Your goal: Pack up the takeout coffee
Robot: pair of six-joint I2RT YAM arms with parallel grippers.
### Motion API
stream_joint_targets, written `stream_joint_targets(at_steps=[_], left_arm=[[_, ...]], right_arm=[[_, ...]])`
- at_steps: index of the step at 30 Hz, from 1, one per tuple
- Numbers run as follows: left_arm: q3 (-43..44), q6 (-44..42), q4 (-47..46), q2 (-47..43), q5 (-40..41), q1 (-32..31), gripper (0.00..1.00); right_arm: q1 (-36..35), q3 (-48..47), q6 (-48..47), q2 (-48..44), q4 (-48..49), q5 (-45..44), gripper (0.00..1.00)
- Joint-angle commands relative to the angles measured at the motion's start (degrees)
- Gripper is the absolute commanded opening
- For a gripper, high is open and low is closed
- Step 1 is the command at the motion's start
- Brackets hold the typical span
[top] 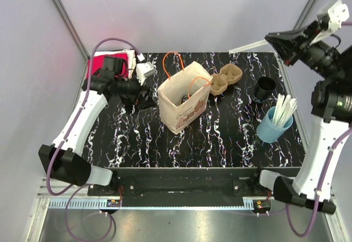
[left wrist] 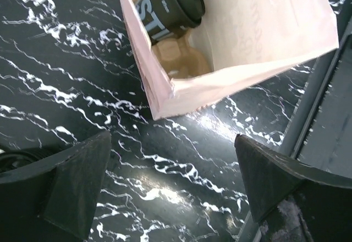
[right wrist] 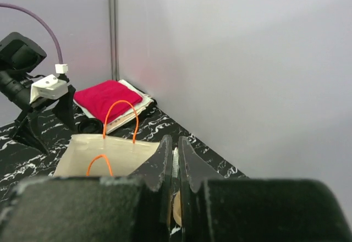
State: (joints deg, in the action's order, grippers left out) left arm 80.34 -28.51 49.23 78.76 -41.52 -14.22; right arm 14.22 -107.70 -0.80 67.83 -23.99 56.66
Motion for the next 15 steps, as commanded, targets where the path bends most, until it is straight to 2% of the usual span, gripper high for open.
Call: stream_joint_targets(at_steps=[1, 3, 4, 9, 13, 15], left_arm=[[7.5, -5.8, 5.8, -0.1, -7.1, 2.9, 0.99], [9.6, -5.8, 7.3, 0.3, -6.6, 4.5, 0.99], [10.1, -5.7, 7.7, 0.7, -6.4, 5.0, 0.99], [11.2, -5.4, 8.9, 1.1, -5.2, 6.5, 0.99], [11.0, -5.0, 8.9, 1.5, -4.4, 7.6, 0.99], [10.7, -4.6, 8.7, 1.7, -5.1, 7.8, 0.99]], right_arm=[[-6.3, -4.9, 2.1, 5.3, 6.8, -0.3, 0.00], [-11.3, -7.5, -5.2, 8.4, -1.5, -5.5, 0.00], [-17.1, -9.2, -11.2, 9.3, -3.8, -10.5, 0.00], [-26.9, -10.5, -20.3, 13.4, -8.7, -19.4, 0.00], [-40.7, -10.5, -29.2, 15.7, -13.0, -29.6, 0.00], [-43.5, -10.0, -32.0, 16.7, -14.3, -32.4, 0.00]])
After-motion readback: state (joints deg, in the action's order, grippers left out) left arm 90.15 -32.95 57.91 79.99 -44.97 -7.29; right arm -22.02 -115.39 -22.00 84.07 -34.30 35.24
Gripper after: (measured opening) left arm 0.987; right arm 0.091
